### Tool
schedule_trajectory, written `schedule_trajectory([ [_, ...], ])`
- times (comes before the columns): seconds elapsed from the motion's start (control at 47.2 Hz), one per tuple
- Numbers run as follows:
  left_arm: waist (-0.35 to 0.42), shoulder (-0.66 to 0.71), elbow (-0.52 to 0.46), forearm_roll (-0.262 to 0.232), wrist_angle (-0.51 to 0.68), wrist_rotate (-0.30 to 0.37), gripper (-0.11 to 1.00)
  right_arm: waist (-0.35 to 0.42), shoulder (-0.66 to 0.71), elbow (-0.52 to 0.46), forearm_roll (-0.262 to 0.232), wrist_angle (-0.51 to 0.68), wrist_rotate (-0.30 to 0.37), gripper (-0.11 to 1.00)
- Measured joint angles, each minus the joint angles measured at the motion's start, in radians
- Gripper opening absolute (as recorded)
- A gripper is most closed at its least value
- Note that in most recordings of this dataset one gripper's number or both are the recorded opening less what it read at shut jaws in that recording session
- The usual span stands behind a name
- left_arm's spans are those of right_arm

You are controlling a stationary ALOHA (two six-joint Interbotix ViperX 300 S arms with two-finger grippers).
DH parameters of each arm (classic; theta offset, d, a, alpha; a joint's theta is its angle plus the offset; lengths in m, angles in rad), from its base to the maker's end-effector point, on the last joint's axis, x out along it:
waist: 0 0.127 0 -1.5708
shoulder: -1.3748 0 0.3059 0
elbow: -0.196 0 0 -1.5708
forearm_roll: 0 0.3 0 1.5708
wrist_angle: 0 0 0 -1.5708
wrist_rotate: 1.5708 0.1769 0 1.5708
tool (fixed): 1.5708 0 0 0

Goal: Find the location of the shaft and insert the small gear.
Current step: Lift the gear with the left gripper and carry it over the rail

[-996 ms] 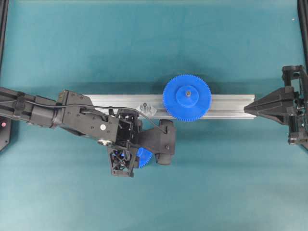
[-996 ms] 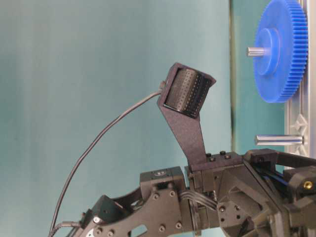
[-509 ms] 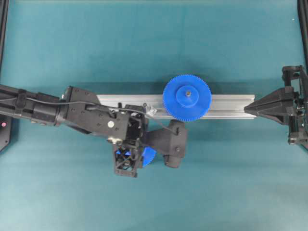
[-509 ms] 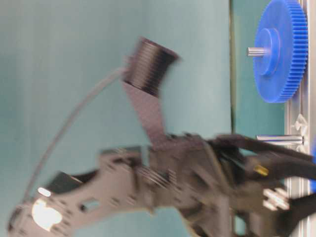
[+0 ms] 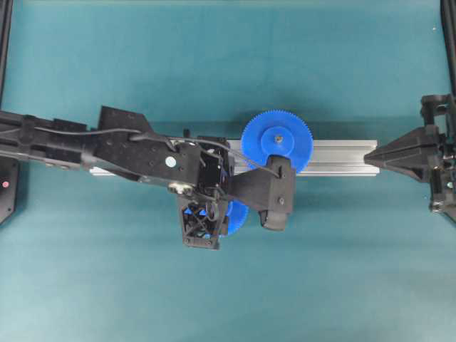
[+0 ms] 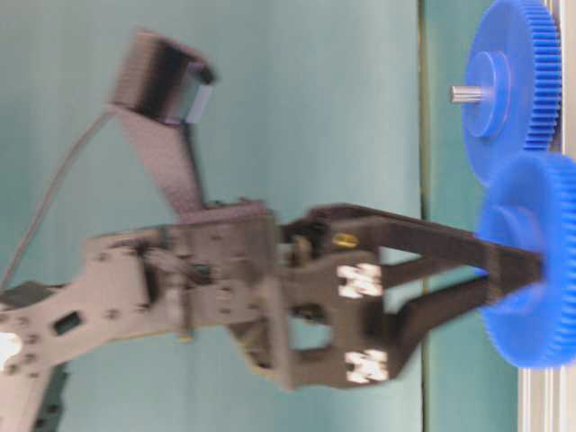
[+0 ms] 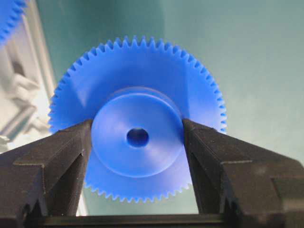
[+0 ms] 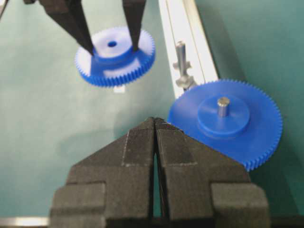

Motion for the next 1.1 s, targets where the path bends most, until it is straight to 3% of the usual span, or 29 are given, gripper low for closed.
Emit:
schedule_trajectory([
  [0.699,0.051,-0.035,-0.064,0.002,0.055,0.003,0.64,-0.014,-0.017,0.003,0.002,0.025,0.0,-0.02],
  [1.102,0.077,-0.043,-0.091,0.003,0.109,0.046,0.64,-0.014,-0.018,0.002,0.002,0.025,0.0,-0.02],
])
